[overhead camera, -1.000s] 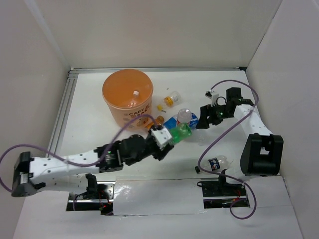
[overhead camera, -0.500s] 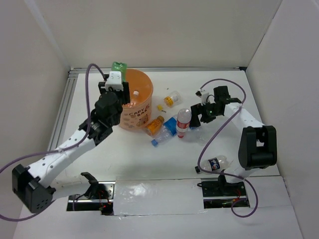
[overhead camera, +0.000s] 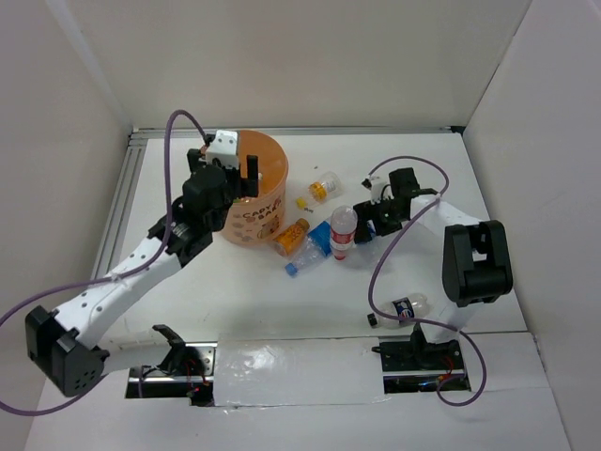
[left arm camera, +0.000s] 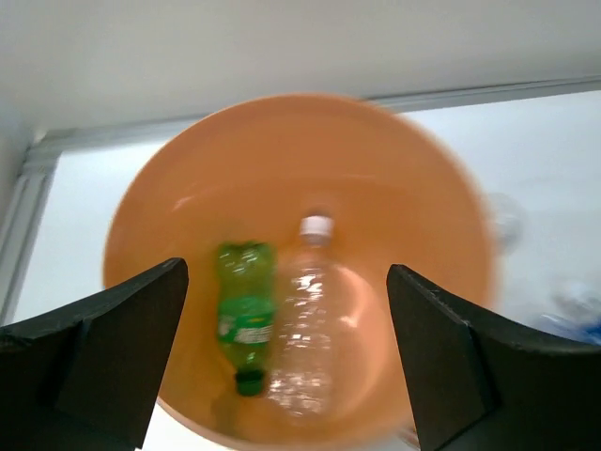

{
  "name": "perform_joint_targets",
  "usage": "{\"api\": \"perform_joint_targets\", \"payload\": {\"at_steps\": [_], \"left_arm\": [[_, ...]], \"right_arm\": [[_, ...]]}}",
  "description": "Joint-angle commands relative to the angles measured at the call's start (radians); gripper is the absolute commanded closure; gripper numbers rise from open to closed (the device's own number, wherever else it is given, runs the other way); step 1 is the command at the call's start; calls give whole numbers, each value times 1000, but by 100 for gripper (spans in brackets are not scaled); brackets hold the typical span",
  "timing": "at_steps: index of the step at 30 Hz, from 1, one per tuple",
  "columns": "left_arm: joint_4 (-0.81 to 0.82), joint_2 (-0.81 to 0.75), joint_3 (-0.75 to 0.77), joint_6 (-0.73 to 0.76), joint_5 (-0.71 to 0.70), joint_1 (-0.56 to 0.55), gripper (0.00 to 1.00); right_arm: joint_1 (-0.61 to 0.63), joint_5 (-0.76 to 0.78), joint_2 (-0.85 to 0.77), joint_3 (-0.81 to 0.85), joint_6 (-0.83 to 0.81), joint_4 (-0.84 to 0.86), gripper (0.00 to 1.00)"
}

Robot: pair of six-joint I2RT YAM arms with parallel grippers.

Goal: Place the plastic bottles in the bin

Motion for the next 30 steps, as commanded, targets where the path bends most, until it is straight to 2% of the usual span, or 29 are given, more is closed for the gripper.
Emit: {"api": "perform_joint_targets", "payload": {"at_steps": [1, 2, 5, 6, 10, 14, 16, 17, 20, 21, 24, 28, 30], "left_arm": [[88, -132, 12, 101, 90, -89, 0], [88, -193, -26, 101, 167, -140, 0], [46, -276, -133, 118, 270, -235, 2], [32, -312, -166, 109, 320, -258, 3], [-5, -348, -321, 31, 312, -379, 5], [39, -344, -457, 5, 247, -511, 5], [65, -310, -508, -27, 212, -539, 4], [81, -264, -519, -27, 201, -563, 4], [119, -193, -543, -49, 141, -600, 1], [131, -173, -557, -49, 129, -609, 1], [159, -110, -575, -69, 65, -639, 0], [179, -48, -575, -83, -7, -662, 0], [208, -5, -566, -61, -41, -662, 0]], "right_arm": [[22, 34, 10, -6, 10, 50, 11], [22, 34, 23, -6, 10, 50, 21], [22, 24, 32, -6, 1, 39, 44], [13, 24, 32, 5, -12, 26, 57], [-44, 0, 14, 95, -63, -54, 81], [-108, -20, -9, 380, -123, -138, 87], [-108, -58, 1, 505, -164, -181, 88], [-108, -110, 10, 636, -178, -197, 88], [-52, -198, 53, 812, -218, -221, 88], [-9, -260, 63, 897, -218, -211, 88], [88, -381, 87, 991, -189, -119, 88], [229, -431, 142, 1016, -86, 123, 88], [280, -450, 193, 1088, -22, 151, 88]]}}
